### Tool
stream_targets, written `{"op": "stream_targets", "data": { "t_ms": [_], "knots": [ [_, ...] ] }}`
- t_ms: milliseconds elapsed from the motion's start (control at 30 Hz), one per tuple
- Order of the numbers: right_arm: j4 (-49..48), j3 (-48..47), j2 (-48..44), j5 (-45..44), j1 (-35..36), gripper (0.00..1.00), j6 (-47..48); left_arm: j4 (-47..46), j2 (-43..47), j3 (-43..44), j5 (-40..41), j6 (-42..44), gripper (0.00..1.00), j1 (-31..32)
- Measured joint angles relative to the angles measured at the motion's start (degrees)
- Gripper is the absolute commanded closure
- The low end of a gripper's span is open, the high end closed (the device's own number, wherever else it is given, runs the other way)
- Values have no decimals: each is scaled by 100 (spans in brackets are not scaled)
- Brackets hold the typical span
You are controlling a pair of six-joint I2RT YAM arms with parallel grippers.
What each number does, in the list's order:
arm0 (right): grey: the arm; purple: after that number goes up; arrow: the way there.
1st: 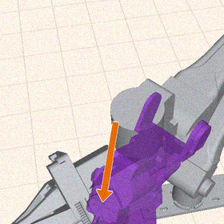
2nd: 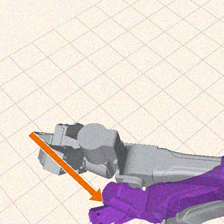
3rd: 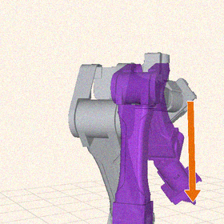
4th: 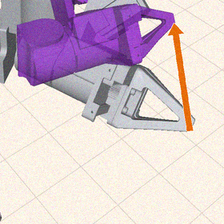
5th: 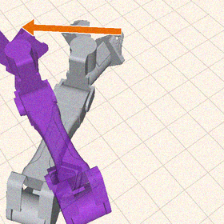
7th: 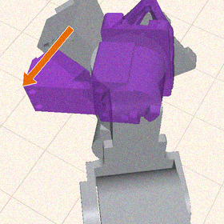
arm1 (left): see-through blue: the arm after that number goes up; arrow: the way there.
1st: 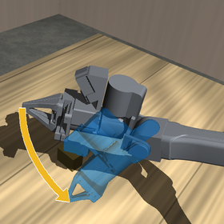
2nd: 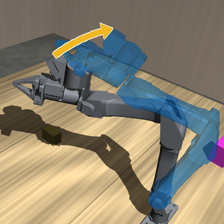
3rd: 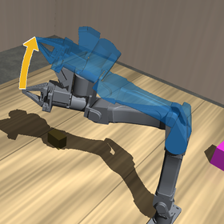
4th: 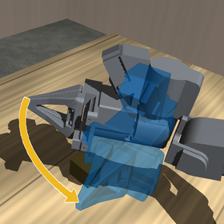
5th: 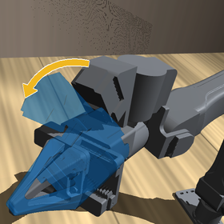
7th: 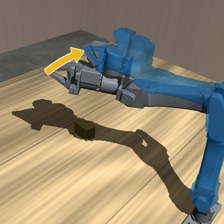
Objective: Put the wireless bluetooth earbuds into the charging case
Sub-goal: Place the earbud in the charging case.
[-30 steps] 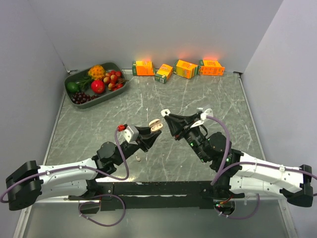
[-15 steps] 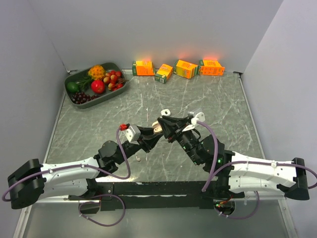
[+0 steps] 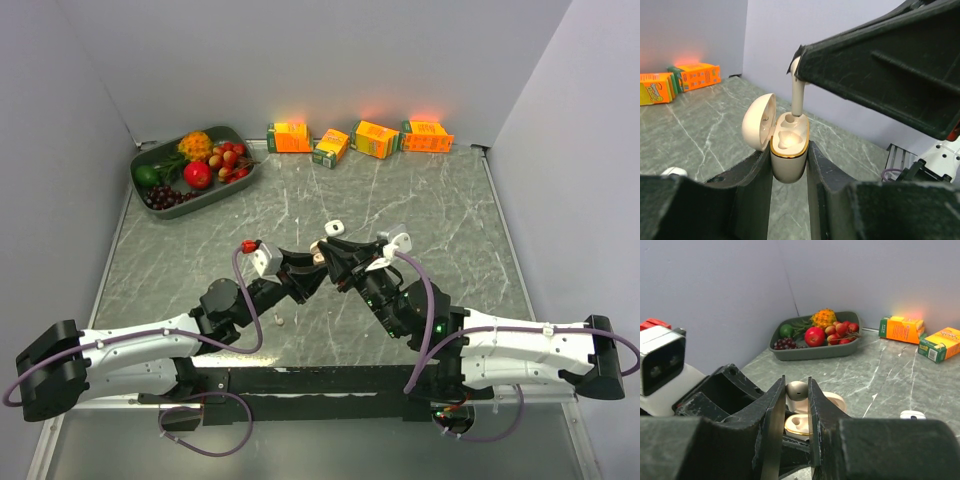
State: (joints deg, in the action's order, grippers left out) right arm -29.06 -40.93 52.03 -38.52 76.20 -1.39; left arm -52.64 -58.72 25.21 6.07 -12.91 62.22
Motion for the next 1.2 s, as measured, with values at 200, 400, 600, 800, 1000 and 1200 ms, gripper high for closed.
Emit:
{"op": "stream_targets", "data": {
  "t_ms": [200,400,600,800,1000,1200],
  "knots": [
    [-103,0,24,-76,11,100,9,111,-4,0,-22,-203,99,0],
    [-144,20,96,-114,15,100,26,125,-7,0,-33,-326,99,0],
    [-146,37,129,-120,22,100,31,120,-7,0,-87,-352,99,0],
    [-118,92,140,-116,48,100,39,31,-7,0,-107,-299,99,0],
    [-111,164,136,-120,74,100,-2,-24,-4,-2,-127,-229,99,0],
    [-120,184,133,-140,92,100,-22,0,-9,-2,-129,-179,99,0]
  ]
}}
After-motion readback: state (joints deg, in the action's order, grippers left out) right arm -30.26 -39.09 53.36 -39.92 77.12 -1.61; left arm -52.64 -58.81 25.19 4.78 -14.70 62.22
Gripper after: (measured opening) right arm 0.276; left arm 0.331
